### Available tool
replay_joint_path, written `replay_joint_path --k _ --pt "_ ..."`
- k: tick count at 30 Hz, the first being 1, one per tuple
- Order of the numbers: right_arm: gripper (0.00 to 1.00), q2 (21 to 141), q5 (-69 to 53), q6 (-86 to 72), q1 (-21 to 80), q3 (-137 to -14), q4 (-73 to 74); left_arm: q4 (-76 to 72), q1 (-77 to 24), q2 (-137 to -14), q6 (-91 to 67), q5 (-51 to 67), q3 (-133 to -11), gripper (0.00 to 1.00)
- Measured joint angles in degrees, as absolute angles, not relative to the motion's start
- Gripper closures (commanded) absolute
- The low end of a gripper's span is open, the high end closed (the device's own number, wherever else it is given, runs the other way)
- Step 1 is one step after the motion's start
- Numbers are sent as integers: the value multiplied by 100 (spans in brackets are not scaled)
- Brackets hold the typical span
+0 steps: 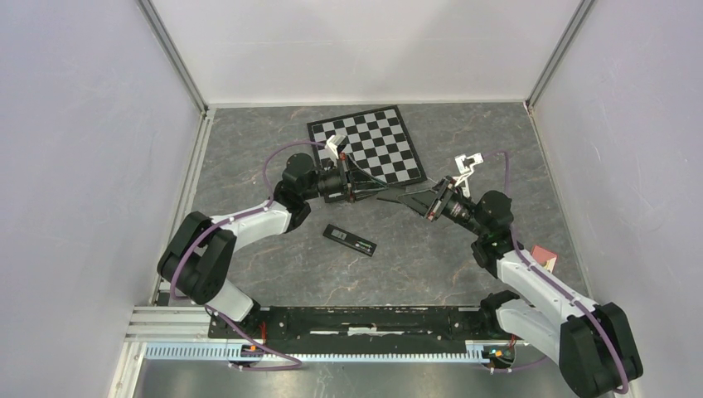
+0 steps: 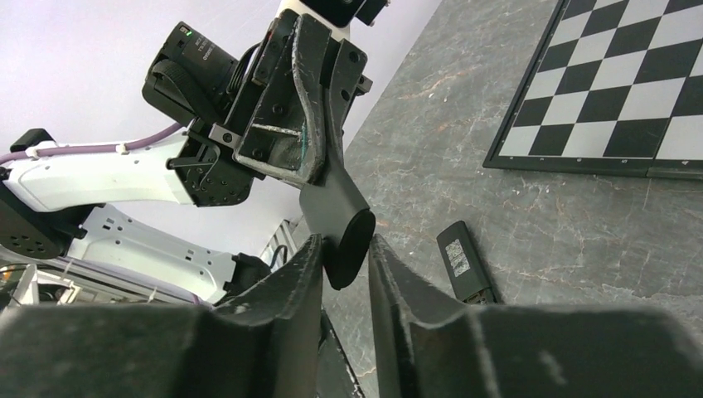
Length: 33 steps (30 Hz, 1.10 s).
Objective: Load the batteries into the remote control
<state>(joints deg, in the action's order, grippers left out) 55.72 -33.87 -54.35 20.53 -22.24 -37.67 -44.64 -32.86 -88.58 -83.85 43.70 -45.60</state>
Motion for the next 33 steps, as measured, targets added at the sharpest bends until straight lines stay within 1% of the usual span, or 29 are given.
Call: replay_joint_path --k 1,3,5,7,8,9,11,13,16,18,24,28,33 --pt "78 5553 -3385 -5459 2062 -2224 -3765 -4458 -3286 -8858 -8372 4368 -4560 98" --pt "89 5507 -3358 -5498 2062 -2224 -3763 -4464 -3286 -8858 -8361 4372 -4558 97" --pt "99 5465 -3306 -5594 2062 -2217 -3760 -4488 -3286 -8858 -8353 4377 -4558 89" --pt "100 5419 -3269 -5686 2062 -2154 -3774 -4508 -3286 -8858 -8298 4388 -4556 72" --pt "100 5393 -3247 -5723 2064 -2112 -3785 -4499 -3286 -8858 -8259 4388 -4552 57" --pt "100 5352 -3216 -5756 2071 -2036 -3830 -4460 -3288 -8858 -8221 4375 -4539 45" --pt "100 5253 -3109 -5791 2088 -1861 -3861 -4351 -3301 -8847 -8088 4353 -4482 28" --pt "100 5140 -2928 -5881 2117 -1616 -3881 -4051 -3297 -8785 -7891 4244 -4390 17" --pt "100 4956 -2521 -6055 2259 -1188 -3887 -3295 -3284 -8552 -7446 3931 -4274 5" --pt "100 4860 -2182 -6189 2462 -919 -3889 -2591 -3273 -8276 -7057 3570 -4211 0" --pt "100 4895 -810 -6657 3651 -338 -3857 -786 -3140 -7338 -6158 2357 -3957 0" --pt "100 5269 141 -6932 4390 -252 -3865 54 -3017 -6989 -5859 1568 -3693 0" --pt "100 5988 937 -7242 4947 -296 -3988 537 -2683 -6978 -5660 1151 -3363 0"
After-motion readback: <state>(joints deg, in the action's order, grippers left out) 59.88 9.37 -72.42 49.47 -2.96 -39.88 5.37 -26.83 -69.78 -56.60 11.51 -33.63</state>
